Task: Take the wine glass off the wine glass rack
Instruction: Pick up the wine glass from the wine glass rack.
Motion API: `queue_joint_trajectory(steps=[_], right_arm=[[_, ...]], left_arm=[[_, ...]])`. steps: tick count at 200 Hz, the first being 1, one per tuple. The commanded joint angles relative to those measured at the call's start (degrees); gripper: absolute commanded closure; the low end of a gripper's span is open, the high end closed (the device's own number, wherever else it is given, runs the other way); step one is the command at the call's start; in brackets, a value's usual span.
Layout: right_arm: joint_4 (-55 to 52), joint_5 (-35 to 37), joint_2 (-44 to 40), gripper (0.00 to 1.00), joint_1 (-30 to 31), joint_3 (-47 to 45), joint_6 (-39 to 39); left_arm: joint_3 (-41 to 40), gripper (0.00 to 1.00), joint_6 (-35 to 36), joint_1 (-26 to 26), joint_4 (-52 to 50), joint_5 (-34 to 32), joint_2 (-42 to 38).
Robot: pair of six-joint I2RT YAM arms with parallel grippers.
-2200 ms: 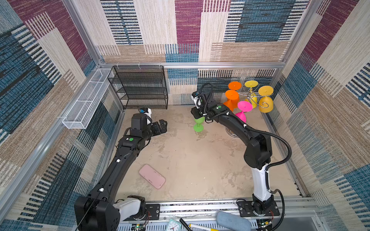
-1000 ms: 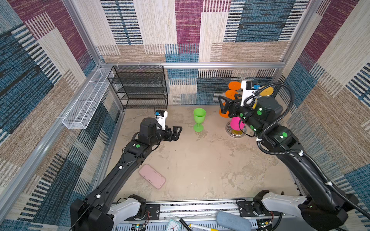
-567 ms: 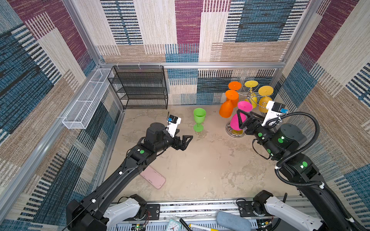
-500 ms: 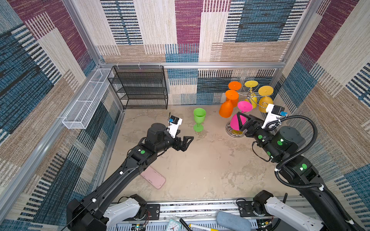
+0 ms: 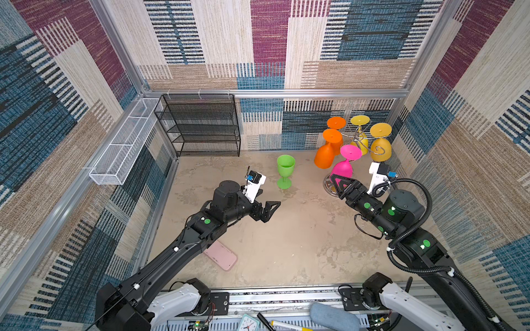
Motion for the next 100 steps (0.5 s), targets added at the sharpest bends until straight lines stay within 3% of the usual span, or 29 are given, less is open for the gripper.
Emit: queue_joint_trajectory(steps=[1, 53, 79, 100], right_arm=[[4.3, -3.6, 1.6, 0.29, -1.3, 1.4, 2.5], [11.0, -17.0, 8.8, 0.33, -6.8, 2.7, 5.2], [12.4, -17.8, 7.3, 0.34, -9.2, 0.5, 7.6], [15.1, -22.9, 6.3, 0.35, -13.1, -2.7, 11.1]], left_arm=[[-1.0, 0.03, 1.6, 0.0, 4.2, 0.6, -0.7], [-1.2, 0.02, 2.2, 0.1, 4.3, 0.5, -1.1], [-1.2, 0.02, 2.1, 0.1, 4.3, 0.3, -1.2], [-1.1, 0.02, 2.0, 0.0, 4.3, 0.5, -0.9]])
